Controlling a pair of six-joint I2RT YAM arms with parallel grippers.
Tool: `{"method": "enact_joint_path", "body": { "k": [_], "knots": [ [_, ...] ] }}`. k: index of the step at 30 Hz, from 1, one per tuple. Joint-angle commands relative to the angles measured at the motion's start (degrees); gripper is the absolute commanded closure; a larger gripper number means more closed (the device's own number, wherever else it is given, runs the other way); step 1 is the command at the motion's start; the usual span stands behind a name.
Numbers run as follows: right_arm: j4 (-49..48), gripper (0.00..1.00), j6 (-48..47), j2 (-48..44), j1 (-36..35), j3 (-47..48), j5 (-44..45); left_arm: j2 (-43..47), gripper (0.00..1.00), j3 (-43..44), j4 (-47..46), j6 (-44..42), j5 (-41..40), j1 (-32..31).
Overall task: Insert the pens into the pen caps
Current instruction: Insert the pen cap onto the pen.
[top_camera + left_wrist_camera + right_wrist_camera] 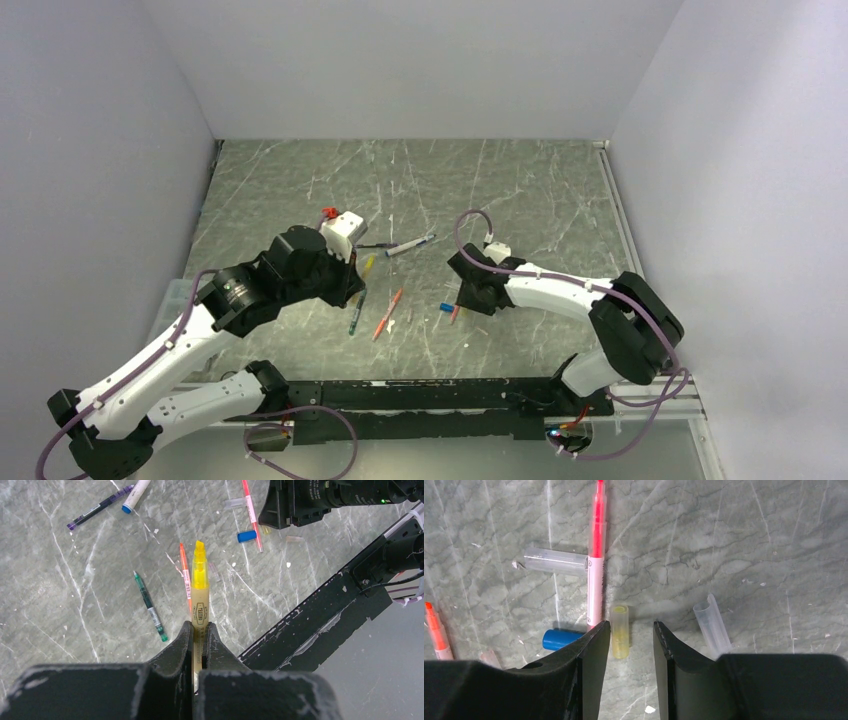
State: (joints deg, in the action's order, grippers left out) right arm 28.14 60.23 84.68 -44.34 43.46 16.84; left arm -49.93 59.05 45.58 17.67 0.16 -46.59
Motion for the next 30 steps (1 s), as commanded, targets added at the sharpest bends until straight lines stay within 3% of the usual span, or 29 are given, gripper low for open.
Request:
{"method": "enact_joint_path", "body": {
  "k": [1,13,18,20,30],
  "knots": [
    [-0.1,0.60,0.3,0.1,-0.1,0.9,2.1,1.3,1.00,-0.3,0.1,-0.6,0.0,-0.1],
    [0.1,0.72,0.1,0.4,-0.1,0.1,2.8,1.4,1.00,-0.3,0.4,-0.3,0.0,-0.2],
    [-0.7,0.83,0.2,-0.7,-0.1,-1.0,2.6,1.3,1.00,-0.3,0.3,-0.3,0.0,-0.2],
    [-0.2,1.00,0.6,-1.7,0.0,-1.3,3.0,1.1,1.00,-0.4,0.2,-0.4,0.0,-0.1],
    [3.1,1.00,-3.1,-12.3,-0.1,0.4,4.9,0.2,1.00,-0.4,-1.2,-0.8,2.9,-0.2]
  ]
}}
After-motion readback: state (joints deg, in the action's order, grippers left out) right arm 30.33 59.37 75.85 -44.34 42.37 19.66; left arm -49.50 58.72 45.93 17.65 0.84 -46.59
